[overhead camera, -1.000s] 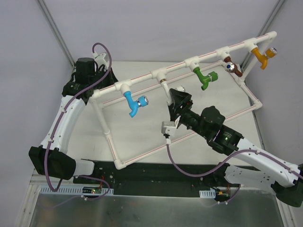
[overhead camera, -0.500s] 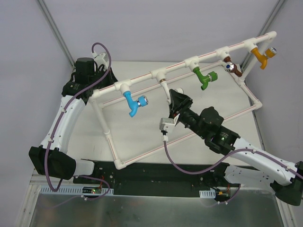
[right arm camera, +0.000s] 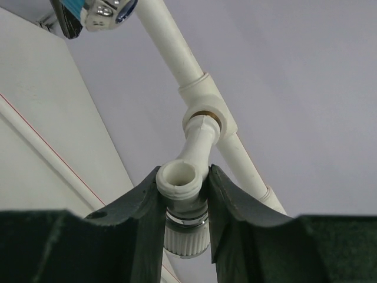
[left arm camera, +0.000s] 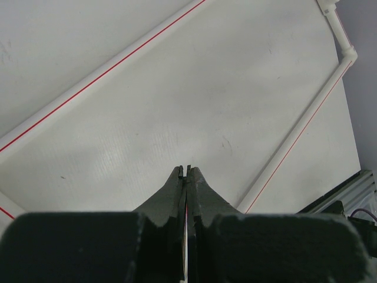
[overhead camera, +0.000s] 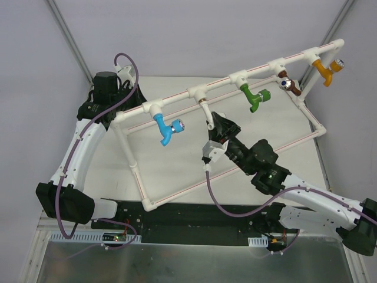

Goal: Install the water faucets

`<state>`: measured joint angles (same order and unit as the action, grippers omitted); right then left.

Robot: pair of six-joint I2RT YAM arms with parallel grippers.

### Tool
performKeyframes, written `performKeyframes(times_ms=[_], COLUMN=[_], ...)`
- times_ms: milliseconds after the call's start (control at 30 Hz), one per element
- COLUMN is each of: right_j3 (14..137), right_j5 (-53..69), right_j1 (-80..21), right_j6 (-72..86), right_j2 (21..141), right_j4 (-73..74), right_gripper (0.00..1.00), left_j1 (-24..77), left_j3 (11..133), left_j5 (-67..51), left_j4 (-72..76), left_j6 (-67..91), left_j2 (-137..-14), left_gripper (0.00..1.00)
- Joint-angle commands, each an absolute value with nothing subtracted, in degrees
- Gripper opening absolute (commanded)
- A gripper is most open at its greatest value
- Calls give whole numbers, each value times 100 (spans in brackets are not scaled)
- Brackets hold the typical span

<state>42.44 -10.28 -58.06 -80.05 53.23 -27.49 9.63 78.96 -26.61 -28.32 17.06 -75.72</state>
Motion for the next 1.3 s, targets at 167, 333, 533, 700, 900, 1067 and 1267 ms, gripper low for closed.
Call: performKeyframes(times_ms=[167,333,533,700,900,1067,1267], right_j3=[3639,3638,3621,3595,3893,3964,3867], right_j5=[-1916,-2030,-2495,-3066,-3945,-4315,-4851], right_j1=[-5730,-5730,-5862,-5950,-6055,-6126,-6135], right_j6=[-5864,-4766,-3509,-2542,-934,391,2546], right_j2=[5519,5546,5634,5704,5818,5862,5775], right_j4=[-3348,-3630,-4077,-4473,-3860,-3577,-3306], right_gripper=[0,0,0,0,0,0,0], left_j1=[1081,1081,1081,1081,1081,1081,1081], left_j3=[7532,7541,7541,7541,7541,7532,7532], left_j5=[-2575,-2575,-2610,-2610,-2610,-2637,-2663], left_j4=[-3261,-3261,-3261,-3261,-3261,-3261,-3261], left_j6=[1652,1644,1644,1644,1635,1635,1644], left_j2=[-7664,-7664,-7664,-7682,-7673,-7664,-7682], left_gripper=[0,0,0,0,0,0,0])
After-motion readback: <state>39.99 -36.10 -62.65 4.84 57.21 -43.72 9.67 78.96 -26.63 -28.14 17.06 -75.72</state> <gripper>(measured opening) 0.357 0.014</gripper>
